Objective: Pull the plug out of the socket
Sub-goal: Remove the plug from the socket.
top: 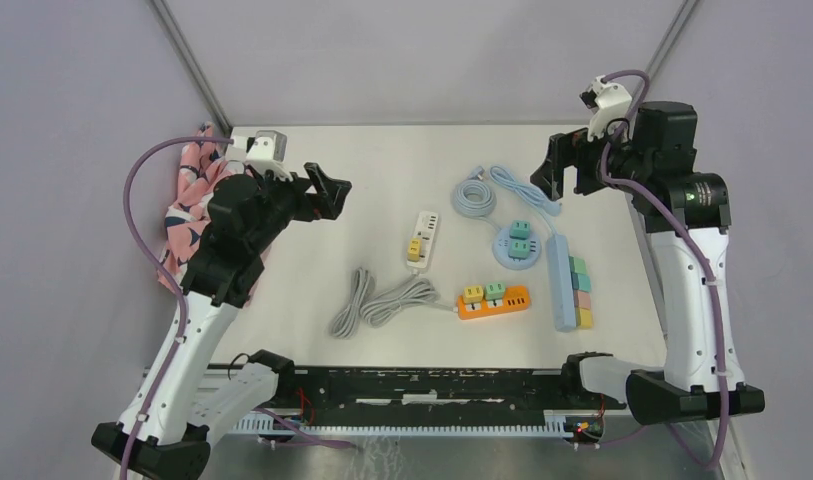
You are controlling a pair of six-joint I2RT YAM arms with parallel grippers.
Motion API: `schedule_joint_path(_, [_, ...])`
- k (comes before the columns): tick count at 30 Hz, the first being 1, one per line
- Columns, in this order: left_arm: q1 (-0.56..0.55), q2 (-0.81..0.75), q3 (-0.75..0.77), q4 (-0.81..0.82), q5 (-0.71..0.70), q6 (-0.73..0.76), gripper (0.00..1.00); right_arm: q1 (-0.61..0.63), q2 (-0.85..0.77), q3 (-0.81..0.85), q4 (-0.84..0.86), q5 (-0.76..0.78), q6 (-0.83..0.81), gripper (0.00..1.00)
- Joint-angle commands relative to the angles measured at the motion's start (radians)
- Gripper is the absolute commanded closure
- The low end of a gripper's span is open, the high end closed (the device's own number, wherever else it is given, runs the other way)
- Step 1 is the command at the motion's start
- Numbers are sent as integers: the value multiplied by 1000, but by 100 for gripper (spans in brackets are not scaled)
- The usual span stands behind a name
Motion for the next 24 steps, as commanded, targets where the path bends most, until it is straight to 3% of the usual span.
schedule_joint_path(1, [3, -25, 6, 2, -19, -17, 1, -27, -30, -27, 33, 60, 43, 0])
schedule_joint_path(4, [4, -38, 0, 7, 6, -41, 1, -45, -41, -61, 47, 54, 29, 0])
schedule_joint_path(9, [4, -75, -68, 63, 86, -112, 1, -56, -68, -119, 9, -87, -136, 0])
schedule_joint_path(14, [6, -125, -233, 222, 191, -254, 1, -64, -75, -166, -48, -246, -269, 0])
schedule_joint_path(20, [-3, -118, -454, 445, 309, -417, 1, -66, -26, -248, -45, -452, -306, 0])
schedule_joint_path(24, [-100, -100, -527, 447, 244, -395, 1, -66, -19, -366, 62, -520, -281, 0])
